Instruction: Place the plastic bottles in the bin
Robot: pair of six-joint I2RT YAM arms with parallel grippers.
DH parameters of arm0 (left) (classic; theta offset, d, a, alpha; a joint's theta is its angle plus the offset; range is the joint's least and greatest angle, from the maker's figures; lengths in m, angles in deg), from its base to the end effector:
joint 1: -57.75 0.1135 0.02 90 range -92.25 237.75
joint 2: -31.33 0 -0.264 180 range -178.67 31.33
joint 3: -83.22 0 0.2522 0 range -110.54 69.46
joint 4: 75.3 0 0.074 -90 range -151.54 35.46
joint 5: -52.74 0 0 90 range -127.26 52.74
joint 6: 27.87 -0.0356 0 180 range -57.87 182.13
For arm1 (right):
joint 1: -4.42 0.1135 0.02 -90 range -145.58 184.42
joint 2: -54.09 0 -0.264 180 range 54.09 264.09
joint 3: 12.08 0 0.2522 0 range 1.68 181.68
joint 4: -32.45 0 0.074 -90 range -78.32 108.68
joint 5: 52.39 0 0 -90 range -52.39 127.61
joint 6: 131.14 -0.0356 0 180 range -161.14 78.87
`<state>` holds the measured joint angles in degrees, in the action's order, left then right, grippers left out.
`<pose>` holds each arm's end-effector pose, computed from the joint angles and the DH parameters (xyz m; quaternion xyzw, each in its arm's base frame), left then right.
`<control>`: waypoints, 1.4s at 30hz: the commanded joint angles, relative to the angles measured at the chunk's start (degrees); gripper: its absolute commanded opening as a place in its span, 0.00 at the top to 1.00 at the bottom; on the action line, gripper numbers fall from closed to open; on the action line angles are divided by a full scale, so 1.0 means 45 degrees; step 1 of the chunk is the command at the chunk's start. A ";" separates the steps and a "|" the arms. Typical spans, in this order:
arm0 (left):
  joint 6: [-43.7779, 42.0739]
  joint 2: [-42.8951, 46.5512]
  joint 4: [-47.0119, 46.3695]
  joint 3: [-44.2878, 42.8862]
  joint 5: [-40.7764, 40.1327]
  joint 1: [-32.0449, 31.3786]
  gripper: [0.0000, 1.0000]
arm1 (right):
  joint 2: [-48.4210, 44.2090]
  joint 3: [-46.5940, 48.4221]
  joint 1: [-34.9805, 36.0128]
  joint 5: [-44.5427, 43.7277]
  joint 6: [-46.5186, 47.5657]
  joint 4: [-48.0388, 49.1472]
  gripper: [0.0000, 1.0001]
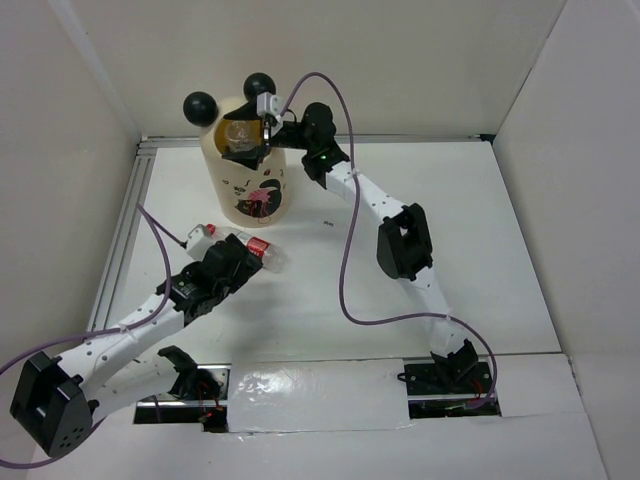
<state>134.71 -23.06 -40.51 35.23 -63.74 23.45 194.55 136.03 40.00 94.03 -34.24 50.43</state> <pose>0.1713 -0.0977 0.2303 -0.3800 0.8064 -0.1988 0.4071 0.4366 0.3488 0.3557 -0.5429 0.2926 0.4287 0.6602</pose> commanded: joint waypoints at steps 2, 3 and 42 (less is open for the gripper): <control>0.0843 -0.0742 -0.0046 -0.0475 -0.0034 0.0045 0.01 | -0.1677 0.0012 -0.0189 0.0253 0.0011 0.0312 0.01; 0.0845 -0.0745 -0.0046 -0.0477 -0.0034 0.0161 0.01 | -0.1683 0.0009 -0.0190 0.0254 0.0011 -0.0117 0.01; 0.2311 -0.7311 -0.3209 -0.1809 0.0396 0.3541 0.47 | -1.2464 -1.3077 -0.7085 0.0683 0.2491 -0.9887 0.00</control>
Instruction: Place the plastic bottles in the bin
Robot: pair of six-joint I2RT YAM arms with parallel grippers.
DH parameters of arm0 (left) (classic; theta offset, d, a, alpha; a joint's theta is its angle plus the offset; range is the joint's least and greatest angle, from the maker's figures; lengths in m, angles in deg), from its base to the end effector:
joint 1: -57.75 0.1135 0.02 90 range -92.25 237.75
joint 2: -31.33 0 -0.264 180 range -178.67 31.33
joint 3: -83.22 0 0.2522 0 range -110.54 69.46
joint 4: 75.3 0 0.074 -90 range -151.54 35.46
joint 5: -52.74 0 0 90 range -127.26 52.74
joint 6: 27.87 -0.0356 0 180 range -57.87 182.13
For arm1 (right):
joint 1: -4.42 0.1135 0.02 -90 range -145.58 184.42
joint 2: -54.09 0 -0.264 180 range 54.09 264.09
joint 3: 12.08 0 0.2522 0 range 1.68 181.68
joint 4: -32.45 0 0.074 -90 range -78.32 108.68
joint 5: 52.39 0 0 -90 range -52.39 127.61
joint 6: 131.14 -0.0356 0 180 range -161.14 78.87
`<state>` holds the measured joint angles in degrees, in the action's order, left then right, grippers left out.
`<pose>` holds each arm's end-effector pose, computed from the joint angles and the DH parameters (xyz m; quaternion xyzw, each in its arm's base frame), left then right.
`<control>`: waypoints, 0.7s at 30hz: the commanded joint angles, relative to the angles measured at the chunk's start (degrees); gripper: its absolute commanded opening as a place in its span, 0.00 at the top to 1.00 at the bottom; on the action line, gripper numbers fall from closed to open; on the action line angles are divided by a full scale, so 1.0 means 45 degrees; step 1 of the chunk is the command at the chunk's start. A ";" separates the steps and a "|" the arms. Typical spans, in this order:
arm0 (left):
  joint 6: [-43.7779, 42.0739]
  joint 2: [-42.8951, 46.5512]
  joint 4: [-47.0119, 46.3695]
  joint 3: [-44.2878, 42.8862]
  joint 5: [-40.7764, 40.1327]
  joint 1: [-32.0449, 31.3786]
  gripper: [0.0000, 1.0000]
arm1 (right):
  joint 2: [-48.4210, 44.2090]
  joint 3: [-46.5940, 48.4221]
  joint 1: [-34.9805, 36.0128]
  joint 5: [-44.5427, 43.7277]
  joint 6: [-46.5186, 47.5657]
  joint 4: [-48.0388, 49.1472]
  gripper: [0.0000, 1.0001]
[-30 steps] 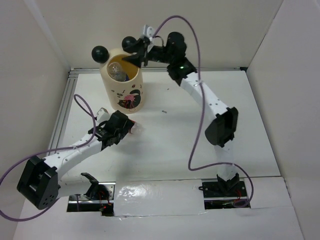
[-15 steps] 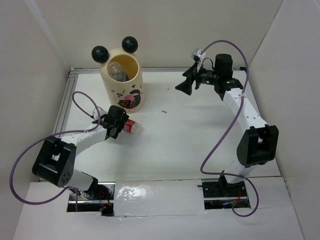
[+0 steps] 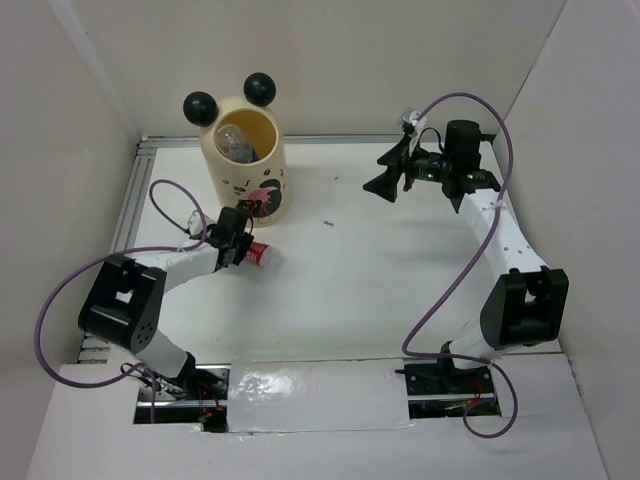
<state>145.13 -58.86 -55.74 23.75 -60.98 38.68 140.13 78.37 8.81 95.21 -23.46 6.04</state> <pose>0.2937 -0.0864 0.1667 -0.5465 0.7439 -0.1370 0.3594 0.3362 0.0560 0.3614 -0.4035 0.6615 0.3400 0.5329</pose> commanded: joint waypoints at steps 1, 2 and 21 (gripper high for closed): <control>-0.0007 0.0803 0.0175 0.0880 -0.0061 0.0291 0.59 | -0.0370 -0.0264 -0.0154 0.0422 0.0096 -0.0022 0.00; -0.0220 0.0959 0.0291 0.1017 0.0056 0.0292 0.70 | -0.0370 -0.0399 -0.0154 0.0422 0.0096 -0.0022 0.00; -1.0803 0.6863 -0.1948 -0.4544 -0.2890 -0.2149 1.00 | 0.0508 -0.0734 -0.0154 0.2180 0.3728 -0.3008 0.84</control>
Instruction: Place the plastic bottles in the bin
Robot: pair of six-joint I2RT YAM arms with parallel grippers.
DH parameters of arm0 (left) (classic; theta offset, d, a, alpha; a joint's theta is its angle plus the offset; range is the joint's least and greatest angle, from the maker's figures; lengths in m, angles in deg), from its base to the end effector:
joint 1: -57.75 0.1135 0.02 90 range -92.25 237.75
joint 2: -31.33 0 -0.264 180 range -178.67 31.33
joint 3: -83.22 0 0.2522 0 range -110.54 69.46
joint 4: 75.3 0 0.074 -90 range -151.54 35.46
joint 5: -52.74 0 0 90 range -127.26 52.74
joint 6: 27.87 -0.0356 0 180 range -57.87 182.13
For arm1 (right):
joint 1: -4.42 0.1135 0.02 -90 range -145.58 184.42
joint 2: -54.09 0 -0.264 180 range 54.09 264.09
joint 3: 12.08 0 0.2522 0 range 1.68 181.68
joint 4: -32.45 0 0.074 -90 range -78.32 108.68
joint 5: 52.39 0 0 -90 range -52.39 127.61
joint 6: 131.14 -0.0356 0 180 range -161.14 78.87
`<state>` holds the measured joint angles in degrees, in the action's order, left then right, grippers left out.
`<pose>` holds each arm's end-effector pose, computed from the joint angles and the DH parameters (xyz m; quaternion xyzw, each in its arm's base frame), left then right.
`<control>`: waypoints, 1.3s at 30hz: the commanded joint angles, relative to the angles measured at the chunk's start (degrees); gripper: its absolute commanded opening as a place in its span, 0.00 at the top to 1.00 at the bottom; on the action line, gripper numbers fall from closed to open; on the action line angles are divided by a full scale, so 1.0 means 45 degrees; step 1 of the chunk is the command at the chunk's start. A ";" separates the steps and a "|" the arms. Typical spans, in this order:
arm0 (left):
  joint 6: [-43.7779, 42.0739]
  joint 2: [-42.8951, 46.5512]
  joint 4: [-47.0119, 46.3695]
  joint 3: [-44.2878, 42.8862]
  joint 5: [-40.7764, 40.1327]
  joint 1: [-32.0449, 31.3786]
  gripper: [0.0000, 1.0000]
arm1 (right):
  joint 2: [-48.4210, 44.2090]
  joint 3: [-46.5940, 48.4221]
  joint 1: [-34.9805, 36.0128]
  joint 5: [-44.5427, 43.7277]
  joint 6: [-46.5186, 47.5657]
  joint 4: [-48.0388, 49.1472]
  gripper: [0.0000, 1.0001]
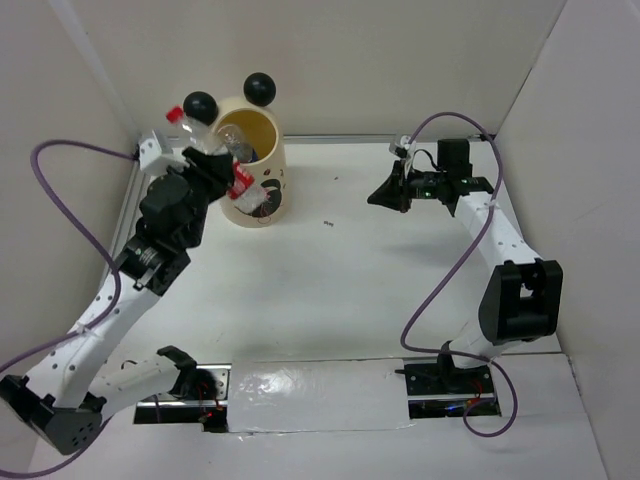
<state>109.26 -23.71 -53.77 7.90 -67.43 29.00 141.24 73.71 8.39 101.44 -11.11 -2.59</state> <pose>0.1928 -0.0853 0.4150 -0.2899 0.6522 -0.2685 0.6469 0.3282 0.0548 0.3180 -0.4495 0.6549 0.3734 0.4793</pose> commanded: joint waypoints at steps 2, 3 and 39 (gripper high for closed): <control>-0.4181 -0.2430 -0.3304 -0.2506 -0.1829 0.0003 1.00 | 0.0496 0.0613 0.0055 0.0795 0.1316 -0.1676 1.00; -0.4630 -0.2957 -0.4159 -0.3014 -0.1830 0.0003 1.00 | 0.0496 0.0615 0.0056 0.0795 0.1317 -0.1678 1.00; -1.4655 -1.0734 -1.1883 -0.5382 -0.1674 0.0003 0.92 | 0.1179 0.1064 -0.1389 0.1694 0.2702 -0.3143 0.89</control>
<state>44.11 -70.81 -101.44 -16.55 -75.17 28.89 146.71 76.03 2.53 106.84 -0.71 -14.83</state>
